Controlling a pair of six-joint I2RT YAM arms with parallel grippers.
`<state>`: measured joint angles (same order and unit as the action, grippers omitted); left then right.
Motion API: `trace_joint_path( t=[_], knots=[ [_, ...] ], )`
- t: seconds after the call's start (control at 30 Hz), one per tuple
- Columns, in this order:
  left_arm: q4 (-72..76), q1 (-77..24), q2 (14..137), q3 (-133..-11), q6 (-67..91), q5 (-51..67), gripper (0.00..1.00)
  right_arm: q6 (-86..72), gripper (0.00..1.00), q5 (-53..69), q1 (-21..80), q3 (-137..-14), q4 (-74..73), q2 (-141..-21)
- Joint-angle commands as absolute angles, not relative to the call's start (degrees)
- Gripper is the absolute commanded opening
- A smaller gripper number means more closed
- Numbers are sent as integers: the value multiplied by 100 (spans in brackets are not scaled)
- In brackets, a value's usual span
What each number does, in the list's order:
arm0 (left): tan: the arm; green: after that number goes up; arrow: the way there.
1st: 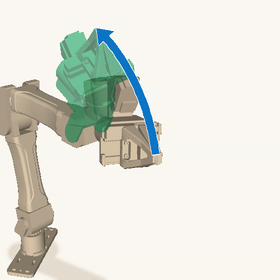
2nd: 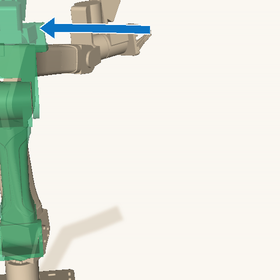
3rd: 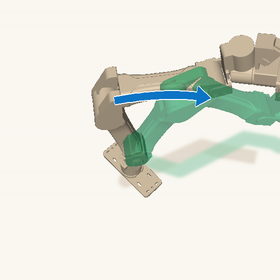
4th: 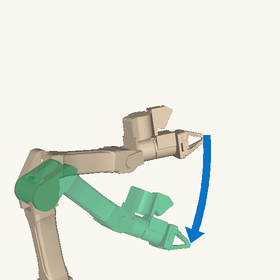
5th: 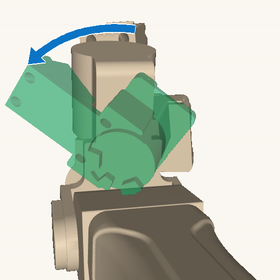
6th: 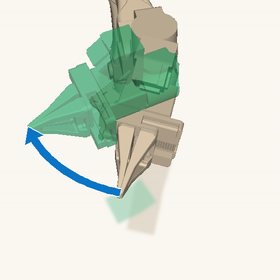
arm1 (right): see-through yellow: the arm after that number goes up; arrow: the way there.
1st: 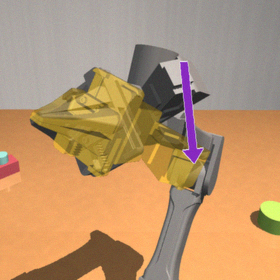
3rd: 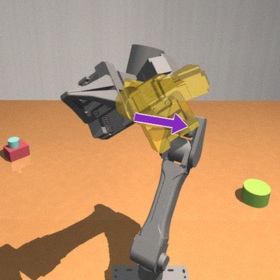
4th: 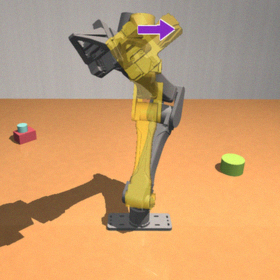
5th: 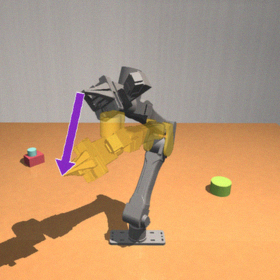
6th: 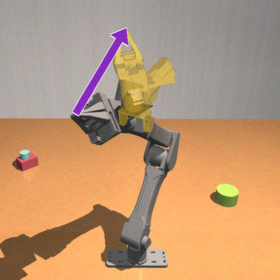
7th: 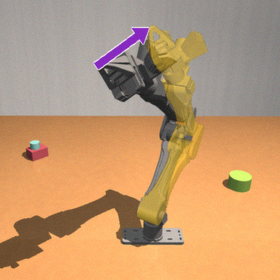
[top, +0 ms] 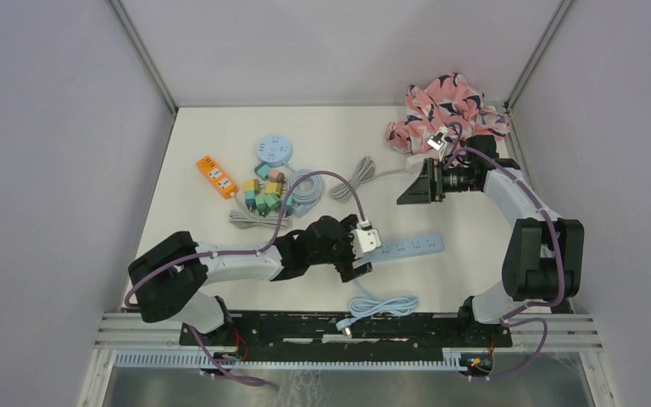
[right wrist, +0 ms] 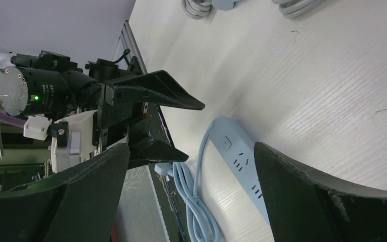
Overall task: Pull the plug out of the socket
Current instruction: Pick up the socket from the center of the board.
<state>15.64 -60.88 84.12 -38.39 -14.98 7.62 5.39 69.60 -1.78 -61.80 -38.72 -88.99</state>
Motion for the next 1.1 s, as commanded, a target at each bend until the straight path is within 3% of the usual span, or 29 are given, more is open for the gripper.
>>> trace_joint_path(
  t=[0.0, 0.1, 0.53, 0.8, 0.87, 0.93, 1.0, 1.07],
  knots=[
    [1845, -6100, 8767, -4299, -2460, 839, 99, 655, 100, 7202, -224, -6447, -3888, -8756],
    [1827, -6085, 9143, -4547, -2434, 833, 100, 664, 100, 7211, -236, -6458, -3895, -8753],
    [1500, -5756, 10327, -5347, -2151, 1482, 70, 729, 100, 7267, -254, -6486, -3982, -8758],
    [1536, -5733, 10458, -5303, -2060, 1361, 60, 775, 100, 7277, -259, -6499, -4033, -8785],
    [1593, -5733, 10426, -5240, -2019, 1332, 35, 784, 100, 7274, -257, -6507, -4044, -8787],
    [1635, -5731, 10365, -5189, -1992, 1290, 20, 791, 100, 7277, -257, -6506, -4046, -8787],
    [1700, -5738, 10269, -5123, -1943, 1171, 7, 796, 100, 7276, -255, -6508, -4052, -8782],
    [1835, -5733, 10126, -5013, -1882, 975, 3, 792, 100, 7277, -264, -6505, -4058, -8787]
  ],
)
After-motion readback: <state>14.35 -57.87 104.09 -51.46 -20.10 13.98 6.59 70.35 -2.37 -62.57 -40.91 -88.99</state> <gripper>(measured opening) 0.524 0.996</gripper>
